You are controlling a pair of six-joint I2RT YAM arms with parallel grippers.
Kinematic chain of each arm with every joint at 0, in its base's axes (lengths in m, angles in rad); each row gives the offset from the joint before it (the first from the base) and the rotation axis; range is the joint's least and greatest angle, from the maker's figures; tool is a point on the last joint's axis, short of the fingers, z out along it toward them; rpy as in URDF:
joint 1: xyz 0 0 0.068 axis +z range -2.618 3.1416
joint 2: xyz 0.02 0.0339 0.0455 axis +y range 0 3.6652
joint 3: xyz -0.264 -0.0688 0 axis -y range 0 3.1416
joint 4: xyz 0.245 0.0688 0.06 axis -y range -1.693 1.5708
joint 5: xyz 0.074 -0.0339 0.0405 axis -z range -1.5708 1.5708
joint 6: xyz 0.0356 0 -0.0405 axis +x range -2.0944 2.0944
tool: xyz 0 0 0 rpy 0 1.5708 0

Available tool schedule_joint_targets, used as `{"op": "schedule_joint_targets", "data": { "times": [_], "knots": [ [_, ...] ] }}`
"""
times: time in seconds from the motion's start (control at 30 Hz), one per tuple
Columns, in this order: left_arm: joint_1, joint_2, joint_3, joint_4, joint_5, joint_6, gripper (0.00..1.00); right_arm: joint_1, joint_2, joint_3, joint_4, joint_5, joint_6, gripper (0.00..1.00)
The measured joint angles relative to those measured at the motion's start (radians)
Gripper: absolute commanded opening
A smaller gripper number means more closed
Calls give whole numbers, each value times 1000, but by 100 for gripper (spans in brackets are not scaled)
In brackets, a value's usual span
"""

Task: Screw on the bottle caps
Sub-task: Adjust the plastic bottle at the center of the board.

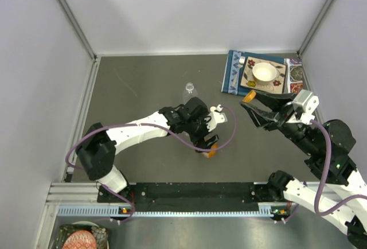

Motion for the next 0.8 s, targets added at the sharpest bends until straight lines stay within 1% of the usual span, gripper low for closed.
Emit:
{"op": "schedule_joint_targets", "data": {
  "times": [0.37,0.5,0.53,0.63,0.73,0.77,0.8],
  "knots": [
    [0,25,20,2,13,-8,89,0,-3,0,-4,0,-1,36],
    [0,47,40,3,22,-9,78,0,-4,0,-4,0,-1,36],
    [0,52,46,3,25,-9,69,0,-4,0,-4,0,-1,36],
    [-1,65,54,10,32,-8,56,0,-4,0,-4,0,0,36],
    [-6,74,54,14,35,-4,47,0,-4,0,-4,1,0,36],
    [-8,74,56,21,34,-1,41,0,-4,0,-4,2,0,36],
    [-11,74,60,32,34,4,40,0,-4,0,-4,3,0,36]
  ]
}}
